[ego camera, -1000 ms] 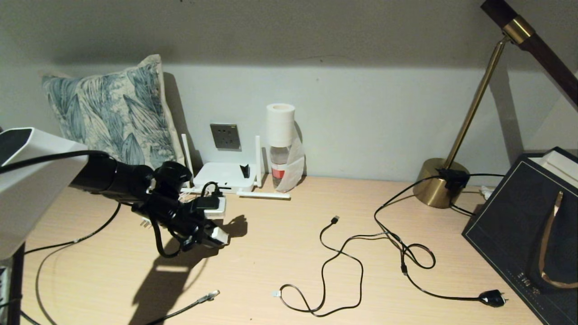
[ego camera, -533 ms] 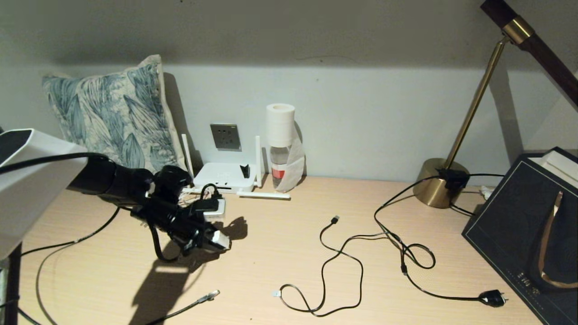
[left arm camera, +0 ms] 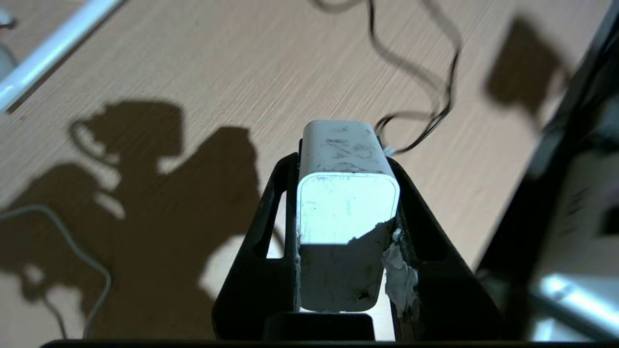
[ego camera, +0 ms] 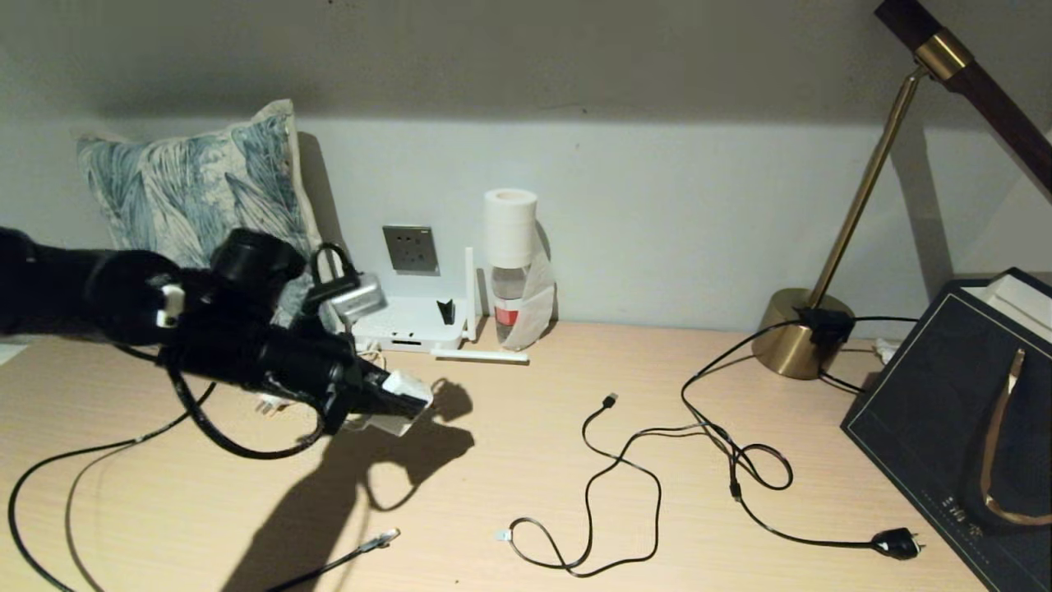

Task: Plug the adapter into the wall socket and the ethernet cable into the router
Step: Plug plug into socket

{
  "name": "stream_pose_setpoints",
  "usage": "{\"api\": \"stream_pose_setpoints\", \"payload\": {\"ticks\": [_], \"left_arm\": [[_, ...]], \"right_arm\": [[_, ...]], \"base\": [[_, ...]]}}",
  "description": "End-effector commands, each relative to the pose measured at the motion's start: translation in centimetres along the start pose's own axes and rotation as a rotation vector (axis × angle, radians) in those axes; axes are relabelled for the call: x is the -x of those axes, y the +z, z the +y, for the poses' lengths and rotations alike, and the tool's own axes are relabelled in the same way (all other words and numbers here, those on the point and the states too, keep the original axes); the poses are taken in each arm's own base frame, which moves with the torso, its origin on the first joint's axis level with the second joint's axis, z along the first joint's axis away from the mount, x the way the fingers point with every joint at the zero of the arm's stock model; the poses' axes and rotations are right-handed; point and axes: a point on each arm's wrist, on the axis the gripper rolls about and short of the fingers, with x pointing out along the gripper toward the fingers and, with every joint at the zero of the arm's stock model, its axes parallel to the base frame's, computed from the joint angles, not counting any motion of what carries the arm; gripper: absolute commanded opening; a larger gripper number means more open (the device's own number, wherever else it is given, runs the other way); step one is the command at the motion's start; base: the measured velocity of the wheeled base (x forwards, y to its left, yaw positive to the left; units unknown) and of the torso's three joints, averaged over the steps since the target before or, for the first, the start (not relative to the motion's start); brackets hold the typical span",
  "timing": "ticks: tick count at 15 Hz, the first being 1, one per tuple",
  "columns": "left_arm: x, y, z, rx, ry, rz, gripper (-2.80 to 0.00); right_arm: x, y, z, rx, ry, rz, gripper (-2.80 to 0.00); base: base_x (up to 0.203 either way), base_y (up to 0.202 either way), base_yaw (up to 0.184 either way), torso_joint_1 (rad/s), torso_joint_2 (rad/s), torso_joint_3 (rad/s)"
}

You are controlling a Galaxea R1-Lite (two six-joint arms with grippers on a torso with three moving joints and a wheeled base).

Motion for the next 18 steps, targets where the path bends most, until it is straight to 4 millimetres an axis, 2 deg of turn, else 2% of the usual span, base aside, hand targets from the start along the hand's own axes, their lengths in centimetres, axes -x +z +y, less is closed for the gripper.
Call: {"api": "stream_pose_setpoints", "payload": {"ticks": [1,3,5,8,10,13,17,18], "left_arm": [[5.7,3.0,-4.2,0.208,0.053,-0.14,-2.8],[7.7,4.4,-6.1,0.522,0.014,-0.224,-2.8],[8.6,5.0,-6.9,0.674,-0.013,-0.32,-2.8],[6.4,3.4,-5.6,0.646,0.025,-0.401,-2.8],[4.3,2.7,-4.2,0.676,0.022,-0.375,-2.8],[2.5,2.3,-3.2,0.72,0.005,-0.351,-2.8],[1.2,3.1,-2.1,0.662,0.047,-0.411,-2.8],[0.3,3.6,-2.0,0.655,0.101,-0.422,-2.8]], "right_arm": [[-0.2,-1.0,0.0,0.0,0.0,0.036,-2.8],[-0.2,-1.0,0.0,0.0,0.0,0.036,-2.8],[-0.2,-1.0,0.0,0.0,0.0,0.036,-2.8],[-0.2,-1.0,0.0,0.0,0.0,0.036,-2.8],[-0.2,-1.0,0.0,0.0,0.0,0.036,-2.8],[-0.2,-1.0,0.0,0.0,0.0,0.036,-2.8],[-0.2,-1.0,0.0,0.0,0.0,0.036,-2.8],[-0.2,-1.0,0.0,0.0,0.0,0.036,-2.8]], "base": [[0.0,0.0,0.0,0.0,0.0,0.0],[0.0,0.0,0.0,0.0,0.0,0.0],[0.0,0.0,0.0,0.0,0.0,0.0],[0.0,0.0,0.0,0.0,0.0,0.0],[0.0,0.0,0.0,0.0,0.0,0.0],[0.0,0.0,0.0,0.0,0.0,0.0],[0.0,0.0,0.0,0.0,0.0,0.0],[0.0,0.0,0.0,0.0,0.0,0.0]]}}
